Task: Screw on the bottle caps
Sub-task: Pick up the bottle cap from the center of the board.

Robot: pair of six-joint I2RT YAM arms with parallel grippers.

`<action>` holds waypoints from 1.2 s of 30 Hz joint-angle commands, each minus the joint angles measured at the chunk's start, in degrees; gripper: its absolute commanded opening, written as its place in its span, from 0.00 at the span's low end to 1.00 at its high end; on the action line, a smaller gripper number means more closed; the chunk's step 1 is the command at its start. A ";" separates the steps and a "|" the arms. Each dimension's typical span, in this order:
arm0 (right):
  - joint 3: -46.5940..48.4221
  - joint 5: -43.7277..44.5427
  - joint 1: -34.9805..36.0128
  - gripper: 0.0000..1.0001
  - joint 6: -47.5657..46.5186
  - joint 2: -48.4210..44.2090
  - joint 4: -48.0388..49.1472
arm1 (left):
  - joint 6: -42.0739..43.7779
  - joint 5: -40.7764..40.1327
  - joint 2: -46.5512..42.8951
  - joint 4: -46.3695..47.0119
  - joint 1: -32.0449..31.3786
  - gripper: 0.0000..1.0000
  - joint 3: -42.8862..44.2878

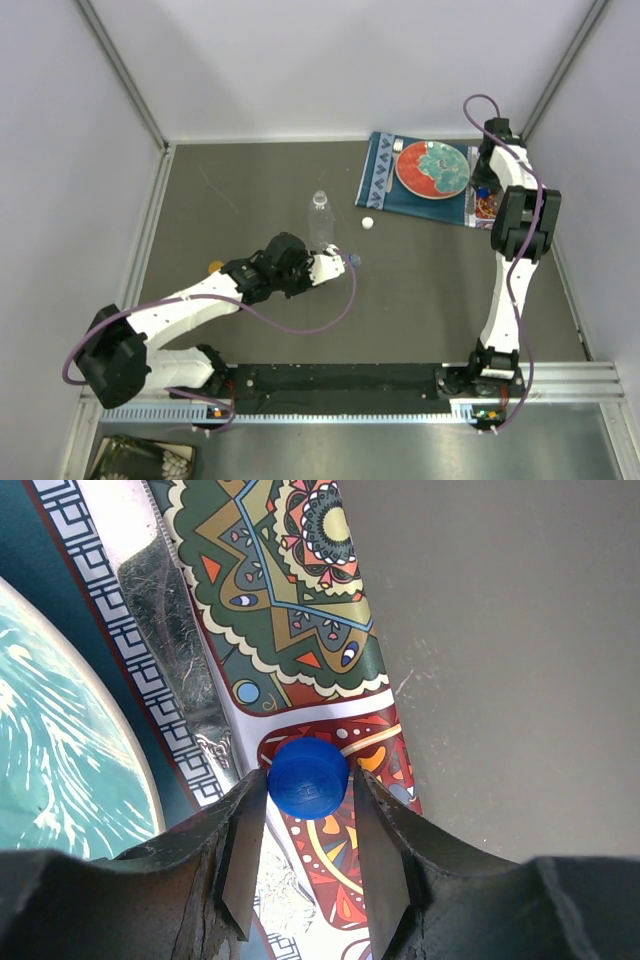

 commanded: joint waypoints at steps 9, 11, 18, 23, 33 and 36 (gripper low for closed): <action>-3.58 0.01 -0.34 0.44 1.74 -1.88 0.02 | -0.33 -0.48 -0.91 3.71 0.08 0.17 1.27; -3.94 -0.17 -0.34 0.43 2.01 -2.32 0.10 | -0.33 -0.56 -1.18 3.62 0.08 0.17 1.01; -3.59 0.09 -0.34 0.31 2.19 -2.85 0.46 | -0.33 -1.00 -2.14 5.03 0.17 0.17 -0.40; -4.37 -0.96 0.01 0.17 2.54 -5.13 0.46 | -0.67 -0.92 -2.76 5.73 0.17 0.17 -1.28; -21.83 -3.42 9.74 0.12 1.48 -31.63 1.95 | -2.43 -0.22 -7.42 2.66 0.87 0.17 0.65; -27.47 -6.32 15.72 0.12 1.31 -38.51 2.39 | -3.67 1.80 -9.17 -2.34 1.48 0.16 3.89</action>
